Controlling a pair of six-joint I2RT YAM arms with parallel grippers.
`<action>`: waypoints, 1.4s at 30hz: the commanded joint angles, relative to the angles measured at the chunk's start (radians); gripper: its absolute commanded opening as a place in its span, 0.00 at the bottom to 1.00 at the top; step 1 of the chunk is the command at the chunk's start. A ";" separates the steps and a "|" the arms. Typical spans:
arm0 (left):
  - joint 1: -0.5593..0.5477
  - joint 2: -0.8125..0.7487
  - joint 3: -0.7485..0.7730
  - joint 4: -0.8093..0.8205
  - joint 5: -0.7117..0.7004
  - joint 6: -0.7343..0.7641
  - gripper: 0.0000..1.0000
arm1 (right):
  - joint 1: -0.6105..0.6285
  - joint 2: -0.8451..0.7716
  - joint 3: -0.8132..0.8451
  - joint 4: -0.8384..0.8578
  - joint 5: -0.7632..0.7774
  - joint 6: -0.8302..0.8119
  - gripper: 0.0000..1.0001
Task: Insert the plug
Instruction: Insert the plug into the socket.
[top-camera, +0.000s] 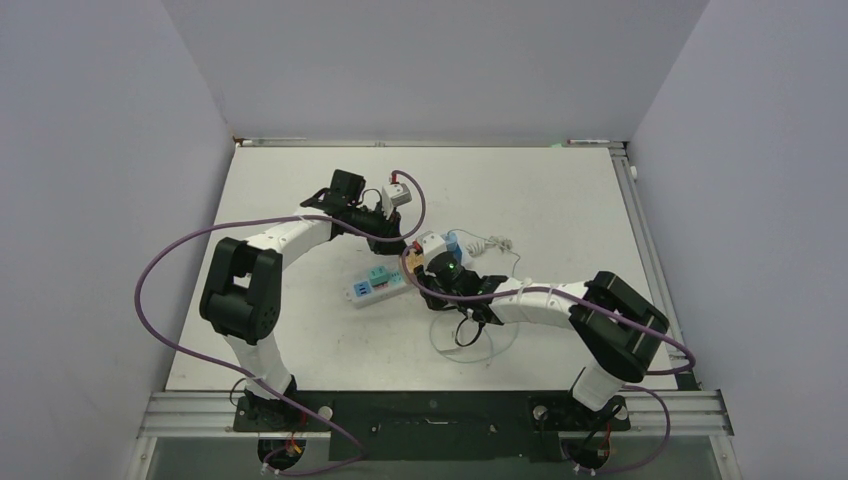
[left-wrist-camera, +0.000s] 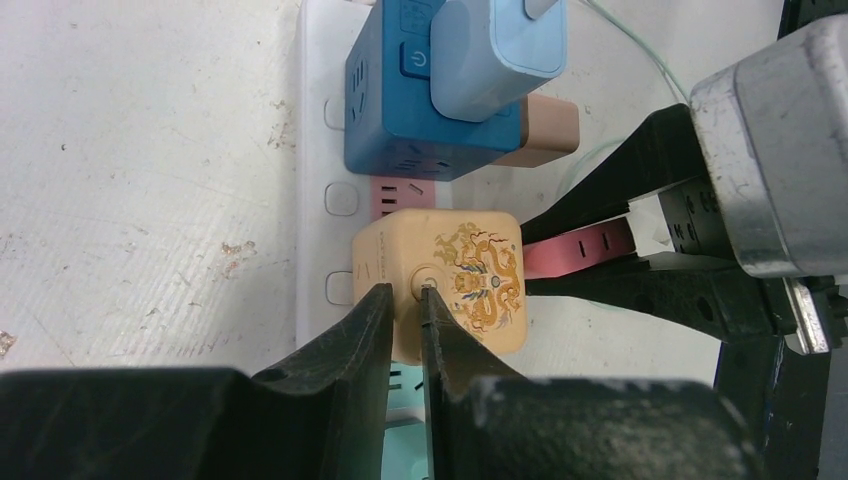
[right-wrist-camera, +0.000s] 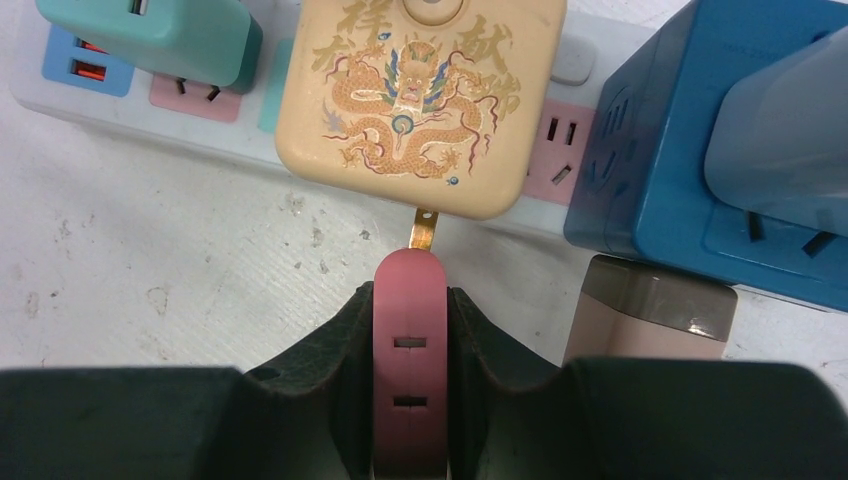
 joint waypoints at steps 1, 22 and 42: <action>-0.024 0.017 -0.012 -0.030 0.017 0.013 0.11 | 0.011 0.004 0.049 0.066 0.064 -0.011 0.05; -0.059 0.027 -0.051 -0.039 0.028 0.013 0.01 | 0.018 0.017 0.103 0.079 0.109 -0.028 0.05; -0.085 0.011 -0.080 -0.116 0.042 0.043 0.00 | 0.020 -0.022 0.066 0.148 0.195 -0.035 0.05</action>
